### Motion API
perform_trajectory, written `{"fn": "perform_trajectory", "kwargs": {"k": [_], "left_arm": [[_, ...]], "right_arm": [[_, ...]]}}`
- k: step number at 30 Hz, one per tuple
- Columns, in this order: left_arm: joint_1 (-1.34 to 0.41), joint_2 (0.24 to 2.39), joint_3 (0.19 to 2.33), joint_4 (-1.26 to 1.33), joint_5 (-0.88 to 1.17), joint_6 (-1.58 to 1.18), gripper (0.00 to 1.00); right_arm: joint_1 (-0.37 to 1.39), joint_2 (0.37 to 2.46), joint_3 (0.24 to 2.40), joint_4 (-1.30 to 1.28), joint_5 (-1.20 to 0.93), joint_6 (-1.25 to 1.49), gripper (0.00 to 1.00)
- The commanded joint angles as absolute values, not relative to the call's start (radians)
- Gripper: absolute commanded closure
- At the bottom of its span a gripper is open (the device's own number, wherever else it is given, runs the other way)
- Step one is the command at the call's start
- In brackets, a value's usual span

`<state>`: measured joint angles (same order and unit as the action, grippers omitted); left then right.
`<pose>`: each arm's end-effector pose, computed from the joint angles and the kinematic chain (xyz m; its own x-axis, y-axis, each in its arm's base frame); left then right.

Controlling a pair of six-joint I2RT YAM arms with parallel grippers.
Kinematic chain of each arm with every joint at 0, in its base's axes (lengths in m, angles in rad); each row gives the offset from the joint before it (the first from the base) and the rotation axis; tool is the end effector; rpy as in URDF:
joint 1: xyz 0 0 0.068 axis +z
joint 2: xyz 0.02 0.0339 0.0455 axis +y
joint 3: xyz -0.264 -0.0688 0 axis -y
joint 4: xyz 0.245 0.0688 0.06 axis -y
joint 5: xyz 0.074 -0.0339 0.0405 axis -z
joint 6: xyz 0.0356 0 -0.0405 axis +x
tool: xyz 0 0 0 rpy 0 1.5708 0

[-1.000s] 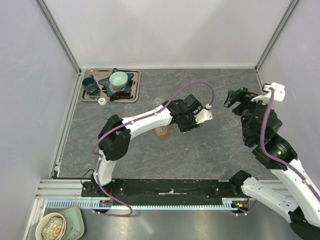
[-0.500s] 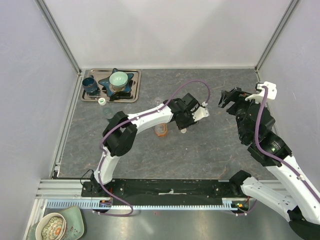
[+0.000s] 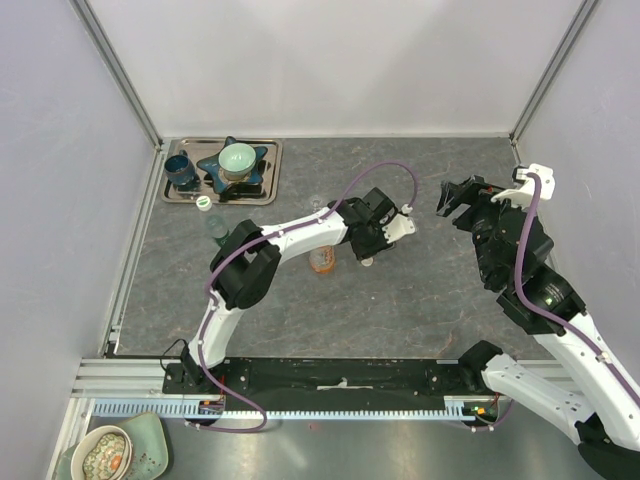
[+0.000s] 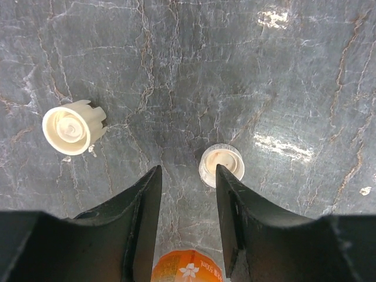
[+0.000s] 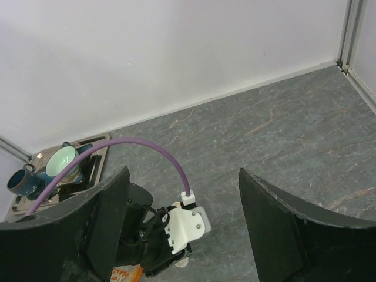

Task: Screw on the bottle caps
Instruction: Pick up the bottle cap from the center of the board.

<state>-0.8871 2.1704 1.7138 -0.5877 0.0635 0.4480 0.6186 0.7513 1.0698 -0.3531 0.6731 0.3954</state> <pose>0.2954 -0.3661 0.1826 -0.1484 0.8665 -0.4767 0.9520 0.2556 0.1682 0.1292 0.0647 0.4239 -0.0051 0.3660 -0.9306 0.0608 0.9290 0.3650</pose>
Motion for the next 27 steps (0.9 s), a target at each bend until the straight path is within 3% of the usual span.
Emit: {"fn": "perform_trajectory", "kwargs": {"k": [1,9,12,13,17,27], "left_arm": [[-0.884,2.198,1.735,-0.548,0.1,0.429,0.52],[-0.879,2.214,1.72,-0.529,0.115,0.434,0.54],[-0.879,2.22,1.712,-0.523,0.126,0.44,0.68],[-0.879,2.221,1.71,-0.526,0.13,0.443,0.78],[-0.879,2.235,1.703,-0.535,0.149,0.439,0.93],[-0.882,2.235,1.675,-0.543,0.201,0.414,0.98]], "right_arm": [[0.615,0.741,1.075,-0.325,0.661,0.403,0.18],[0.618,0.744,1.081,-0.325,0.649,0.407,0.2],[0.617,0.746,1.08,-0.325,0.641,0.41,0.2],[0.615,0.747,1.081,-0.327,0.641,0.413,0.21],[0.617,0.746,1.091,-0.328,0.632,0.41,0.21],[0.617,0.758,1.144,-0.35,0.621,0.394,0.23]]}}
